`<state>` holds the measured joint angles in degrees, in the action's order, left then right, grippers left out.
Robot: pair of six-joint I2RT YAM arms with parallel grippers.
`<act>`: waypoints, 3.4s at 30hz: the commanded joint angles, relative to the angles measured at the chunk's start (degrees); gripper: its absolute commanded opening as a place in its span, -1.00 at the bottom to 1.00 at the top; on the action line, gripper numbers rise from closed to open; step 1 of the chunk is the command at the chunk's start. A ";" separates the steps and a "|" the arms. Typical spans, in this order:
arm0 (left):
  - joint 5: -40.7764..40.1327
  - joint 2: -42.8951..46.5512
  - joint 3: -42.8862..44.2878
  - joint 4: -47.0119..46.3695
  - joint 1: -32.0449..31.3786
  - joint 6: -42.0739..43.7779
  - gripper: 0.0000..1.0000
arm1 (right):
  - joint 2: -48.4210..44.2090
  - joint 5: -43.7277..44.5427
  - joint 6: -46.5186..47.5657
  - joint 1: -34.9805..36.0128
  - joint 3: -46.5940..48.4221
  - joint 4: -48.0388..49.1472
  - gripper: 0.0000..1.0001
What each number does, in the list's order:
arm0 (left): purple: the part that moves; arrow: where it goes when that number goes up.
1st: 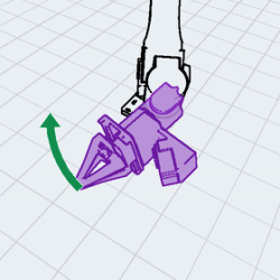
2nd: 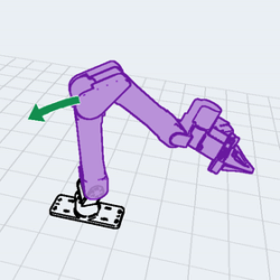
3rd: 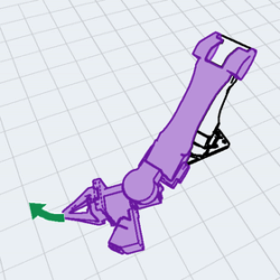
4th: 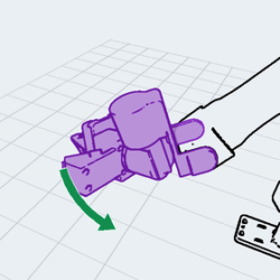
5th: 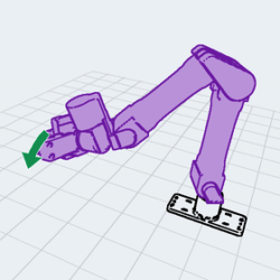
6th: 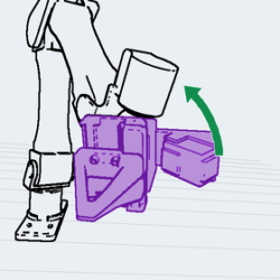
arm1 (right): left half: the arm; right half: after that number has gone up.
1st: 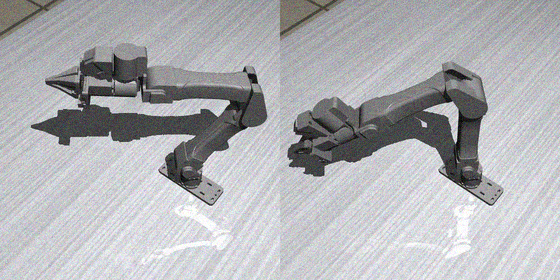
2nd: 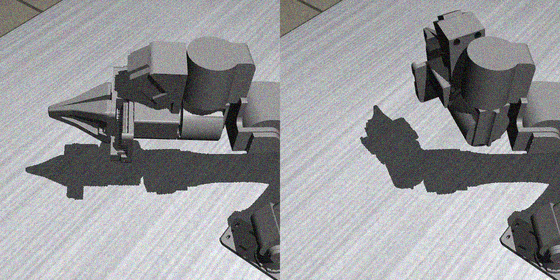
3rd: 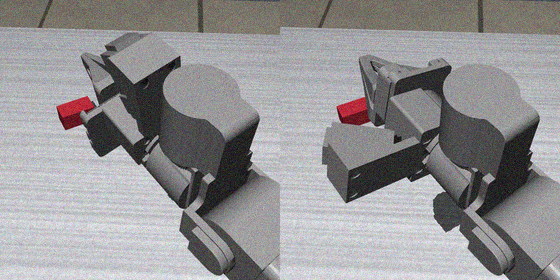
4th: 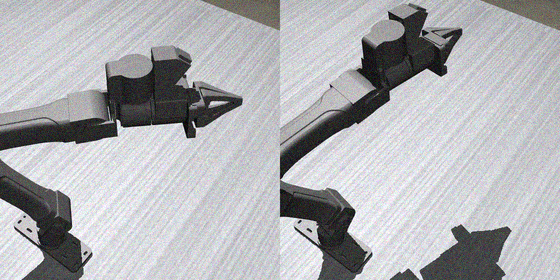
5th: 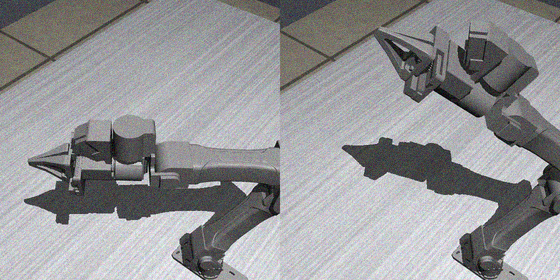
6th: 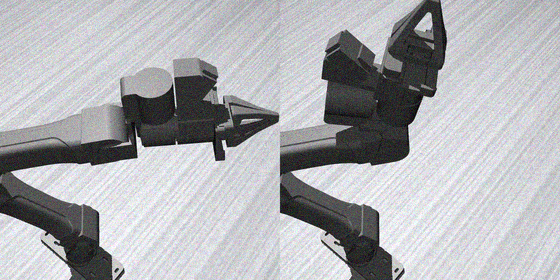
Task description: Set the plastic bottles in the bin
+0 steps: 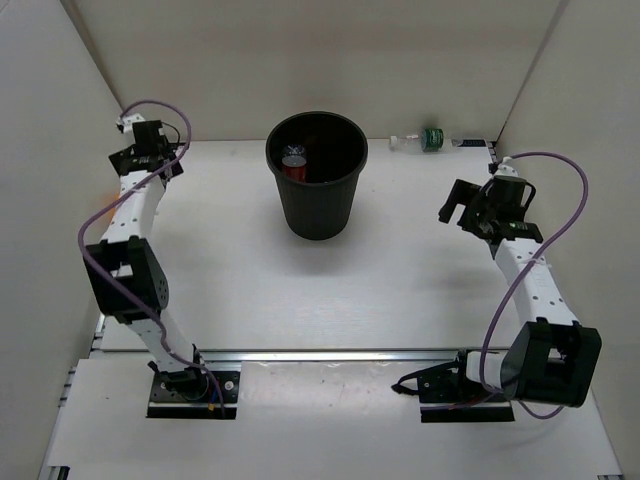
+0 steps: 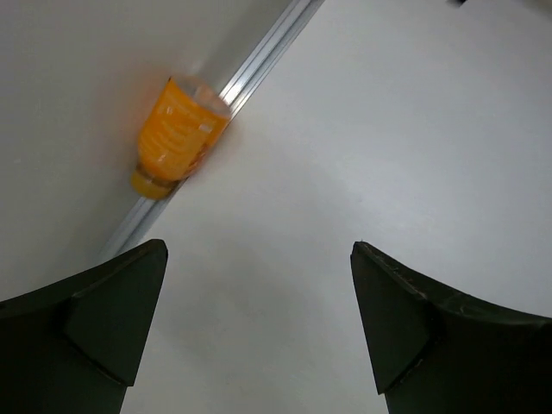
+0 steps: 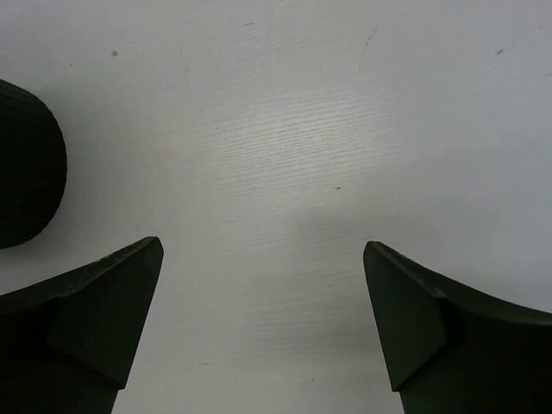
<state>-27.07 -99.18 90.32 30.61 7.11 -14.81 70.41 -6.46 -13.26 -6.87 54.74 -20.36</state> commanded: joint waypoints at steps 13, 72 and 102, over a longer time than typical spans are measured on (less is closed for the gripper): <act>-7.11 -12.53 -9.47 -27.33 8.35 25.60 0.97 | 7.89 -5.32 -5.02 1.60 7.21 1.56 0.98; 31.10 -0.06 12.15 -13.83 -37.62 -1.01 0.98 | 8.76 -7.09 -5.81 1.16 8.97 9.99 0.98; 4.12 40.99 -20.10 6.91 -21.97 -9.45 0.97 | 91.46 12.35 -47.21 3.53 106.52 -3.98 0.98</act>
<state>-21.93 -59.72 71.57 33.12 -16.64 -21.85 156.92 6.39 -52.80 -3.44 153.21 -20.01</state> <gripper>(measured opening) 0.988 0.992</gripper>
